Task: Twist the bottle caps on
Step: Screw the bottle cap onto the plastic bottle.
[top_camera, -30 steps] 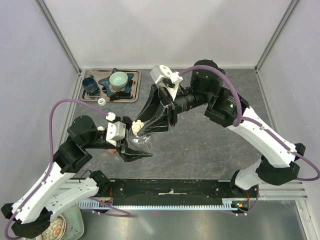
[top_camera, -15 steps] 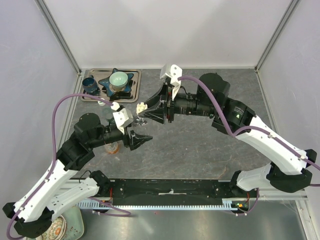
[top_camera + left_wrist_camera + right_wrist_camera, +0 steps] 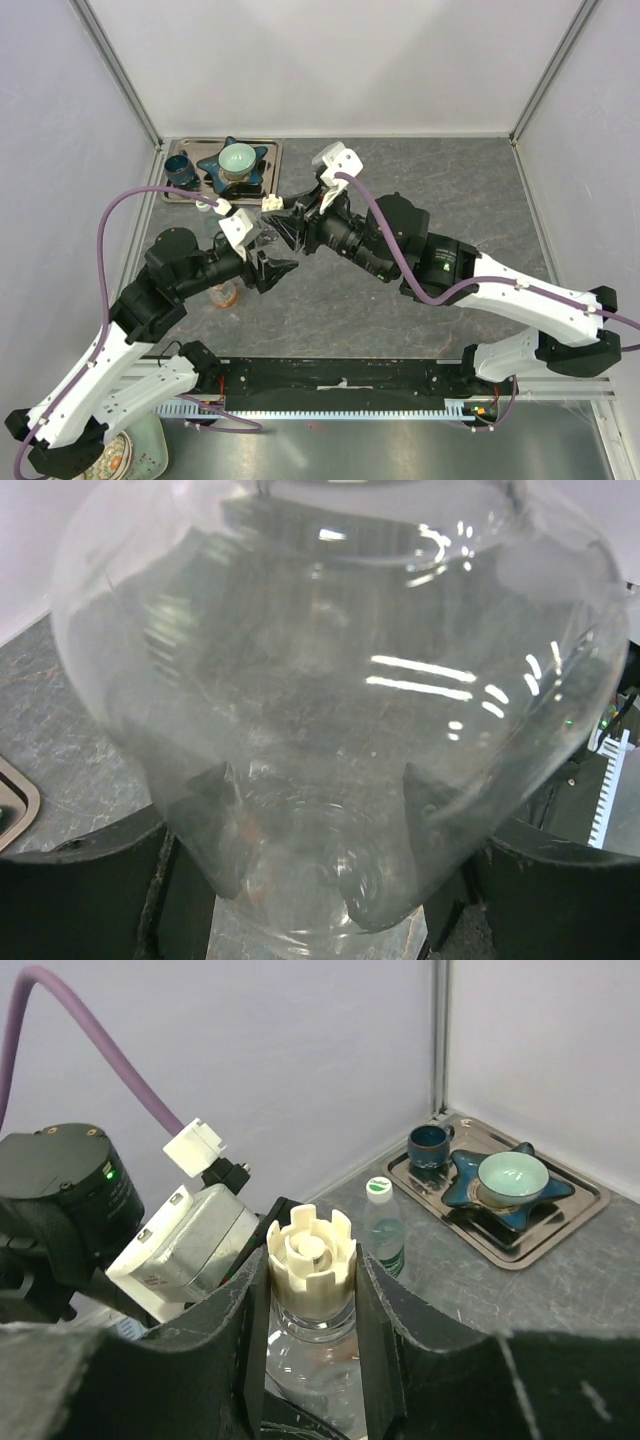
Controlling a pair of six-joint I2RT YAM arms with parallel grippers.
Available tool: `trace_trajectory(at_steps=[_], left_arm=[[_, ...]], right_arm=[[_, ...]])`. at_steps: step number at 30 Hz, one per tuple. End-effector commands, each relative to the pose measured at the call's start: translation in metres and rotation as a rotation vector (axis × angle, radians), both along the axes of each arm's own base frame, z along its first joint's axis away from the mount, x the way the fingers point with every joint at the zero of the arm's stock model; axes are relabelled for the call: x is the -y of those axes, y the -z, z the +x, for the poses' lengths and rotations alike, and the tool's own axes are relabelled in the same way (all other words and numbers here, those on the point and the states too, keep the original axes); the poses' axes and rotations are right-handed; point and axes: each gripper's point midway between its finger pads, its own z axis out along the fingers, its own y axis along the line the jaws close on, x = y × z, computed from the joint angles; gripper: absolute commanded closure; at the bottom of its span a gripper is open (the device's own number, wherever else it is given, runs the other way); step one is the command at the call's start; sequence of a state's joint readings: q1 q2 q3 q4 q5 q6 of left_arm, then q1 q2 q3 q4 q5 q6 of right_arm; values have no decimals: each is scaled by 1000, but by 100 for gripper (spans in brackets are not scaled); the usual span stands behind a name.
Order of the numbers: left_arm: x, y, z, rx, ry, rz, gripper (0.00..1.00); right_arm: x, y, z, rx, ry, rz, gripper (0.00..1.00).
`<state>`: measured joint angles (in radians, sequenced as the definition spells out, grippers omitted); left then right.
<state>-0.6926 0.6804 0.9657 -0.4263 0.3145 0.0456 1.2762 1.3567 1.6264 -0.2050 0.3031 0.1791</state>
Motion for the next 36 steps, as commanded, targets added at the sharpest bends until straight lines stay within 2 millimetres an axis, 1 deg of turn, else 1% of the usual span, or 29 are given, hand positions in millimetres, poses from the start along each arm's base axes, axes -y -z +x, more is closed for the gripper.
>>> trace_trajectory(at_steps=[1,3,4,5,6,7,8,10,11,14,15,16,18,19,20,21,22,23,24,25,26,28,29,33,36], left_arm=[[-9,-58,16,141,-103,-156,98],[-9,-57,15,142,-99,-156,98],[-8,-57,12,141,-82,-156,98],[-7,-57,10,141,-71,-158,98],[-6,-58,7,145,-56,-162,98],[-4,-59,4,147,-33,-164,98],[1,-60,-4,151,21,-167,98],[7,-61,-16,128,91,-186,98],[9,-60,-19,119,111,-189,98],[16,-55,-31,107,189,-183,98],[17,-54,-33,104,208,-181,98],[19,-52,-37,100,233,-177,98],[20,-49,-37,96,238,-177,98],[19,-47,-35,94,224,-176,98],[19,-45,-31,91,212,-172,98],[19,-43,-28,86,196,-170,98],[17,-43,-24,89,172,-167,98],[17,-41,-22,87,161,-162,98],[16,-40,-20,88,155,-157,98],[16,-40,-18,94,146,-153,98],[15,-40,-18,93,140,-152,98],[14,-41,-16,96,126,-150,98],[13,-40,-15,96,120,-150,98],[13,-40,-16,99,120,-154,98],[13,-40,-17,94,127,-156,98]], right_arm=[[-12,52,-7,-91,47,-146,88],[1,31,-7,-81,63,-87,69],[5,25,-9,-72,58,-71,53],[19,9,-12,-56,56,-31,45],[25,1,-13,-32,55,-13,34],[32,-5,-16,-18,44,3,8],[46,-20,-20,3,37,36,2],[58,-34,-26,33,15,67,2],[66,-44,-35,51,-23,92,2],[75,-62,-51,97,-110,122,2],[74,-64,-55,113,-133,116,2],[77,-72,-58,140,-142,122,2],[71,-73,-54,140,-130,116,2],[70,-78,-52,141,-119,123,2],[56,-70,-46,124,-111,100,2],[50,-71,-46,118,-117,101,2],[42,-68,-46,120,-127,86,2],[29,-57,-43,114,-128,51,2],[26,-55,-40,116,-119,38,2],[21,-51,-39,115,-119,24,8],[13,-44,-37,118,-122,2,11],[8,-41,-38,120,-136,-6,20],[4,-38,-38,122,-141,-15,21],[1,-33,-35,119,-131,-30,24],[2,-34,-36,119,-129,-20,27]])
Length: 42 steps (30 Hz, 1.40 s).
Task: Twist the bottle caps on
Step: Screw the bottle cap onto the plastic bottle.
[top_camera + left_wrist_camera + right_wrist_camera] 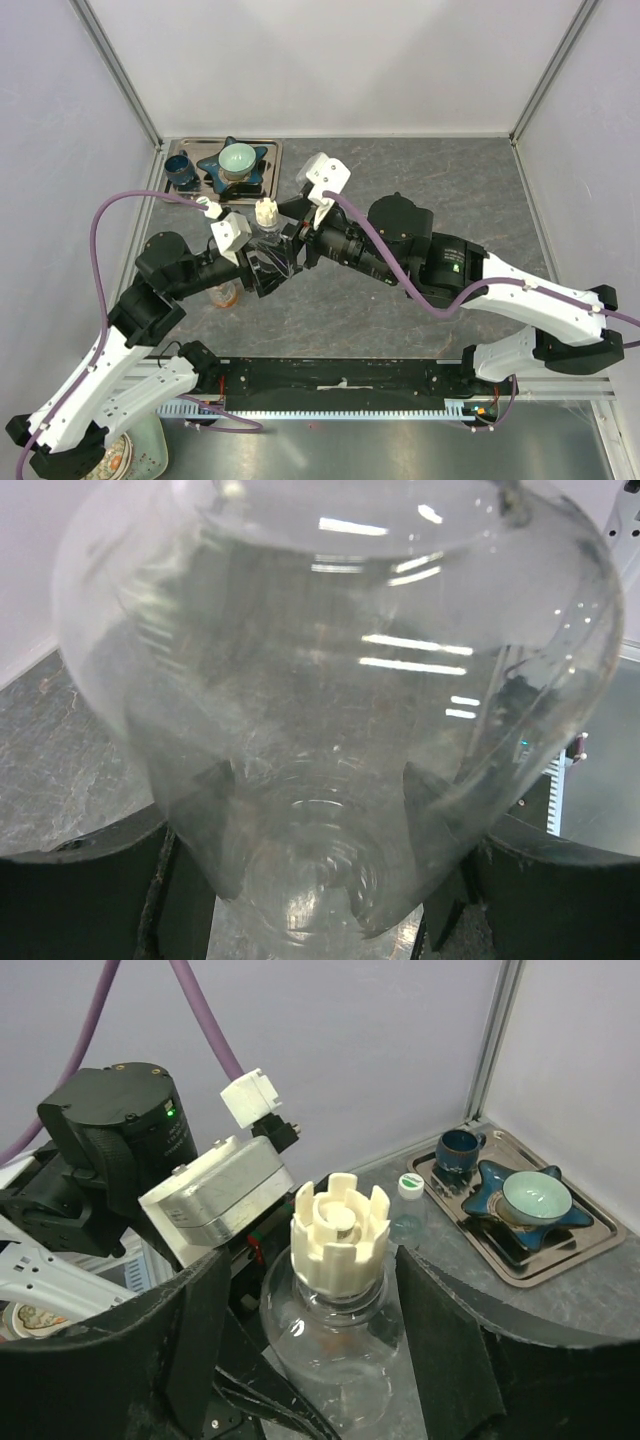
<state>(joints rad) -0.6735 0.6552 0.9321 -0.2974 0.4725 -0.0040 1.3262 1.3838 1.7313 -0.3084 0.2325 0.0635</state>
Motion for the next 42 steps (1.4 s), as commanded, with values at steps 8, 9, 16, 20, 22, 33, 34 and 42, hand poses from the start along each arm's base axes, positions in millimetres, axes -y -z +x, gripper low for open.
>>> trace_trajectory(at_steps=[8,9,16,20,22,33,34,42], left_arm=[[0,-17,-2,42,5,-53,98],[0,-16,-2,38,5,-52,98],[1,-11,-3,23,15,-48,98],[2,-12,-4,24,20,-49,98],[1,-11,-4,24,19,-49,98],[1,-5,-5,14,26,-43,98],[1,-4,-6,13,26,-42,98],[0,-4,-8,17,31,-46,98]], right_arm=[[23,-28,3,49,53,69,30],[25,-31,4,52,64,76,32],[16,-33,2,93,33,55,36],[11,-32,0,94,13,50,39],[8,-31,-1,94,5,50,40],[-1,-37,-7,95,-42,69,46],[-1,-38,-7,96,-44,72,46],[0,-43,-8,108,-48,78,56]])
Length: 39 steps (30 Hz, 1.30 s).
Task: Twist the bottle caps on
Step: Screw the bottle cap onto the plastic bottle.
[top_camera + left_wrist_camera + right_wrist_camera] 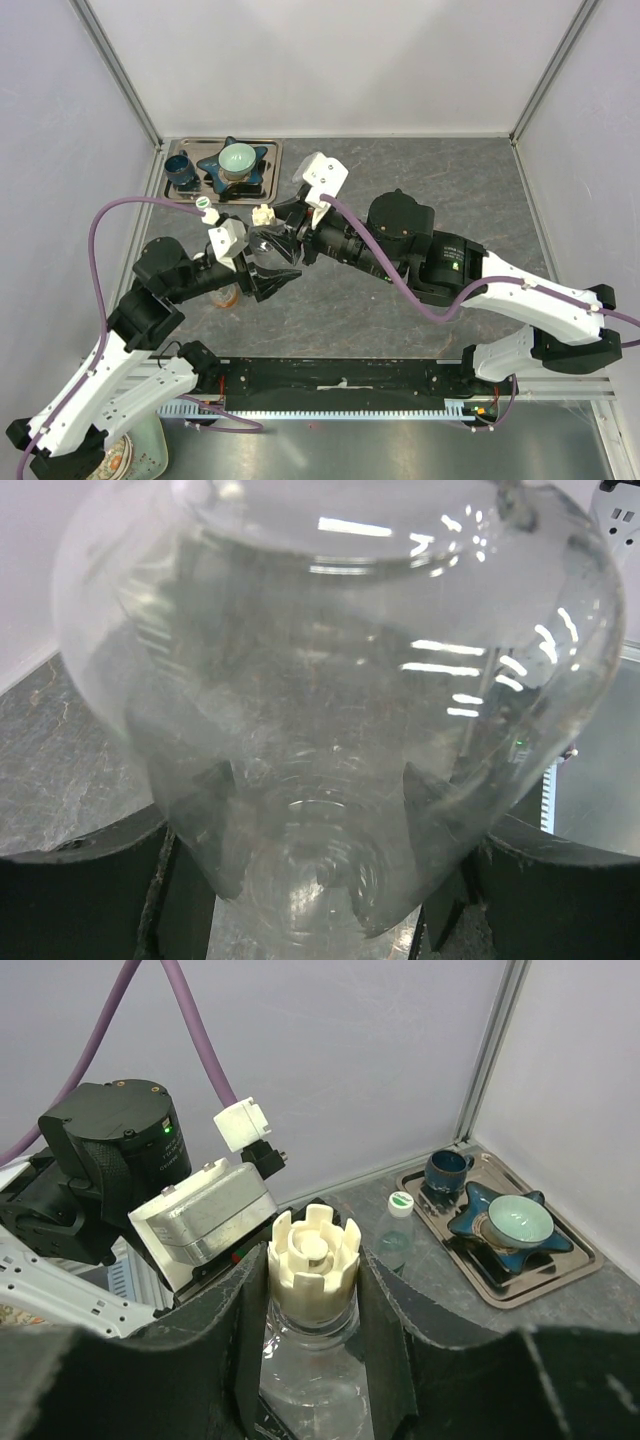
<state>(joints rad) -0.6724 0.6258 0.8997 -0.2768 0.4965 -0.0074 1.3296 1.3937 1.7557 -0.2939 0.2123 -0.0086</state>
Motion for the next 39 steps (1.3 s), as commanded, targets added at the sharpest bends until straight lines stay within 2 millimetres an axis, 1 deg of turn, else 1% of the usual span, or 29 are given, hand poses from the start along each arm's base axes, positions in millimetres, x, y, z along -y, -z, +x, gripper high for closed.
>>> trace_trajectory(at_steps=[1,6,10,11,14,15,17,18,19,20,21,22,24,25,28,33,34,35,36,37,38,39], left_arm=[[0,-7,-1,3,7,-33,98],[1,-8,-2,5,14,-34,98],[1,-8,-6,9,32,-29,98],[1,-8,-7,11,40,-28,98],[4,-8,-16,7,91,-30,98],[7,-8,-23,2,135,-30,98],[10,-7,-32,-12,189,-34,98],[12,-6,-42,-19,252,-34,98],[13,-6,-49,-23,292,-35,98],[15,-7,-55,-32,327,-41,98],[16,-6,-67,-43,399,-39,98],[16,-5,-73,-52,435,-37,98],[17,-4,-87,-69,530,-34,98],[17,-3,-90,-78,545,-33,98],[16,-2,-92,-91,563,-26,98],[17,1,-90,-89,554,-19,98],[17,1,-88,-90,546,-17,98],[17,1,-87,-84,538,-18,98],[17,1,-84,-79,517,-17,98],[17,2,-82,-81,506,-14,98],[17,2,-80,-70,494,-12,98],[18,4,-75,-69,466,-8,98]], right_arm=[[1,-31,-7,32,-35,76,57],[-6,-25,-10,31,-58,59,66],[-5,-25,-17,58,-101,42,72],[-6,-25,-24,73,-142,39,74],[1,-30,-43,133,-244,26,77],[7,-37,-57,156,-312,38,77],[14,-41,-68,185,-367,37,77],[21,-46,-77,203,-415,45,77],[24,-46,-84,210,-447,38,78],[28,-50,-86,221,-463,42,78],[30,-51,-90,226,-486,44,79],[32,-51,-99,230,-536,43,80],[33,-50,-104,227,-580,42,81],[33,-49,-109,225,-613,41,81],[30,-45,-109,218,-629,34,83],[23,-42,-97,209,-582,24,87],[21,-42,-95,196,-565,27,85],[20,-42,-87,184,-520,28,69],[19,-42,-83,177,-499,32,51],[17,-41,-80,165,-483,38,40],[17,-42,-77,162,-465,44,34],[16,-42,-73,155,-440,52,33]])
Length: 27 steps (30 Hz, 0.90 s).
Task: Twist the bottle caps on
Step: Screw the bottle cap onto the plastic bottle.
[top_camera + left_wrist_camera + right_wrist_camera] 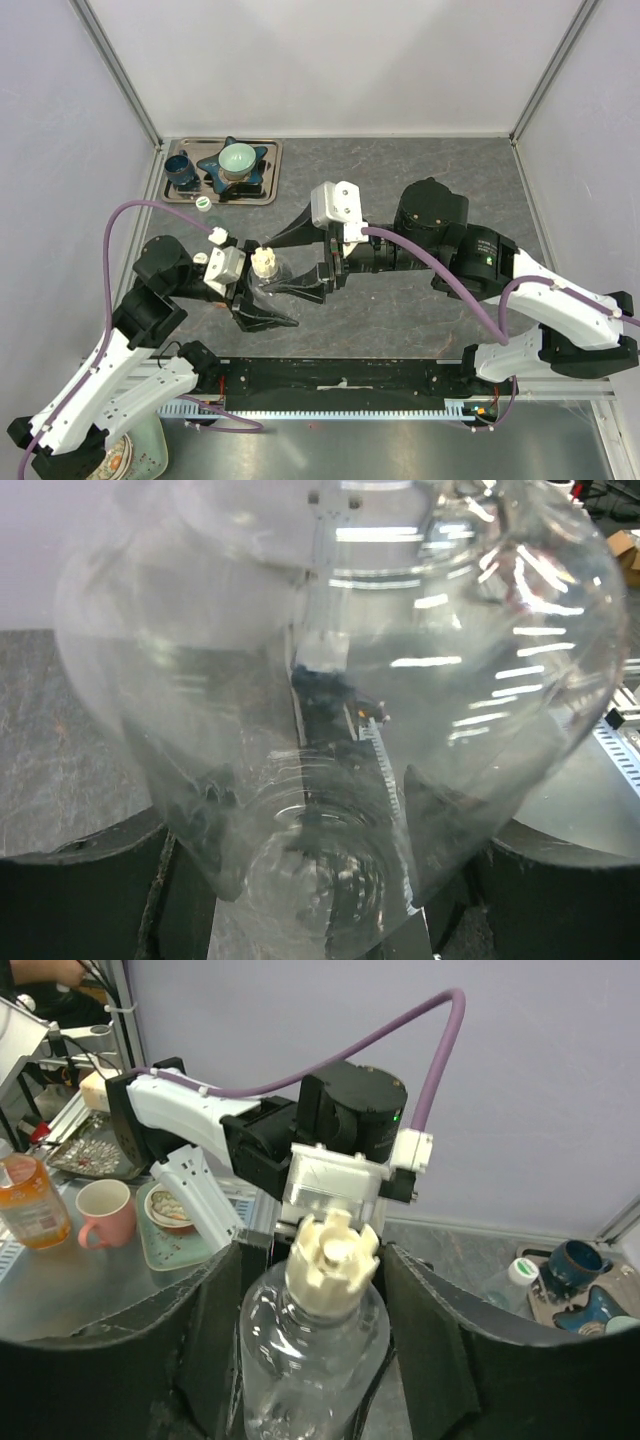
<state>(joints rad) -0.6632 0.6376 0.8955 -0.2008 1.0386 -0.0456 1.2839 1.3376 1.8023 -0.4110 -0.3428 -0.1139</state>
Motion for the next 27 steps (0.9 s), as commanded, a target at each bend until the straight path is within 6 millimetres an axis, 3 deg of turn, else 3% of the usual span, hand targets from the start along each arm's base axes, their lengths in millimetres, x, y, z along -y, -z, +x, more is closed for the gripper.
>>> trace_trajectory(at_steps=[1,4,10,16,22,27], left_arm=[[2,14,15,-78,-82,47,98],[2,16,23,-68,-122,51,98],[0,12,22,-56,-129,42,98],[0,12,22,-51,-133,42,98],[0,9,22,-47,-136,34,98],[0,9,21,-50,-132,35,98]], right_arm=[[0,-29,9,-5,63,116,31],[-7,-28,9,-25,57,133,33],[-17,-9,18,-52,94,70,36],[-9,-1,42,-50,236,54,34],[9,-7,59,-45,355,118,39],[17,-13,60,-55,371,146,39]])
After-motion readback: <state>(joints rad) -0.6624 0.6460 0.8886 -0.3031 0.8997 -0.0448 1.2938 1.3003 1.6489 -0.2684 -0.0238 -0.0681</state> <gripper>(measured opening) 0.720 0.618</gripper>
